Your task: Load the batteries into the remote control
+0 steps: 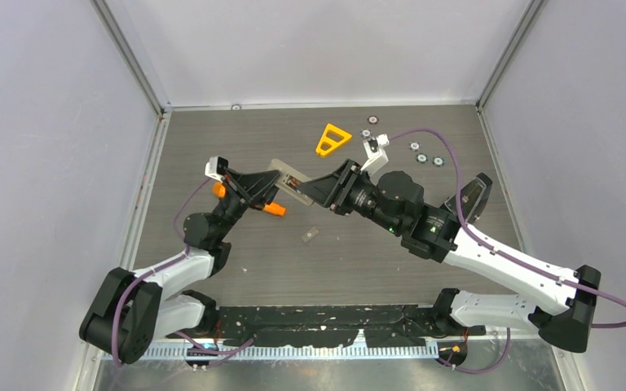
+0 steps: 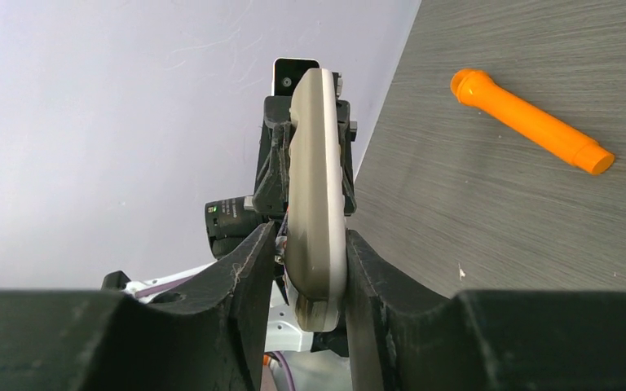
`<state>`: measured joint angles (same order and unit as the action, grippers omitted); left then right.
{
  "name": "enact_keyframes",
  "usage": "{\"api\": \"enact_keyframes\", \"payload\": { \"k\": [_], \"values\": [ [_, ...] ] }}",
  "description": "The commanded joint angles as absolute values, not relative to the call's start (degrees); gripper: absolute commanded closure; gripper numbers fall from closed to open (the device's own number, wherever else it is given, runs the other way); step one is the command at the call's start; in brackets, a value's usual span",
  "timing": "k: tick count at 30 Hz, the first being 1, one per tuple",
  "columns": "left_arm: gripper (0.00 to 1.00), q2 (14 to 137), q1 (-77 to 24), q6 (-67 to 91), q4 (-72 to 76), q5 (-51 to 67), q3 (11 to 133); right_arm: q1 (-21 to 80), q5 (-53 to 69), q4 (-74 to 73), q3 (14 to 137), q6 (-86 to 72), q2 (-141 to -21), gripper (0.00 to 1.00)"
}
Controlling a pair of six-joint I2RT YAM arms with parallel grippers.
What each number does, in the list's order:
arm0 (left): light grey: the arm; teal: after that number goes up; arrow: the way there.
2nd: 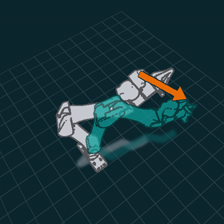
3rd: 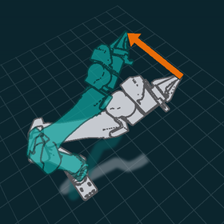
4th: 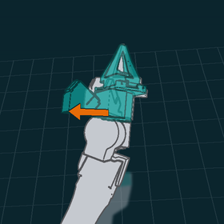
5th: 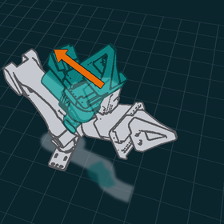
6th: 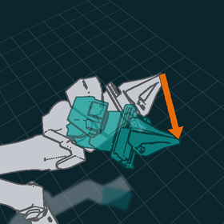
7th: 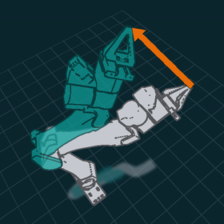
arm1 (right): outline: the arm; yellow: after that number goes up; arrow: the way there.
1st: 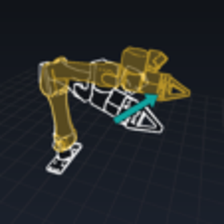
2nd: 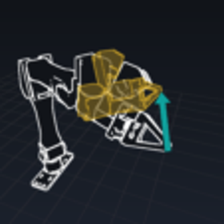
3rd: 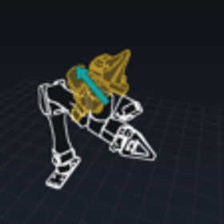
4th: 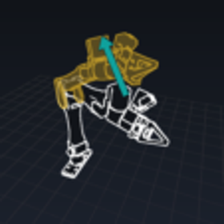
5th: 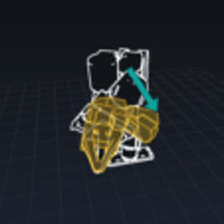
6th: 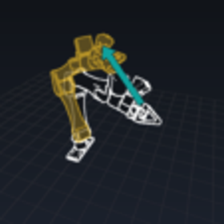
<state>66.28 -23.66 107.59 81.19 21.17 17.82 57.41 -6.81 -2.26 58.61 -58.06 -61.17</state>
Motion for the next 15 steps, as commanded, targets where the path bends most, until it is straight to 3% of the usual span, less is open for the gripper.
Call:
{"api": "enact_keyframes", "payload": {
  "k": [1,15],
  "values": [
    [1.00,65.75,-24.00,107.77,85.33,22.14,18.51,57.66,-8.28,-4.37,60.91,-57.35,-63.08,0.67],
    [1.00,64.77,-24.00,107.00,85.28,22.14,17.73,57.74,-10.01,-9.66,62.50,-57.37,-64.59,0.72]
  ]
}}
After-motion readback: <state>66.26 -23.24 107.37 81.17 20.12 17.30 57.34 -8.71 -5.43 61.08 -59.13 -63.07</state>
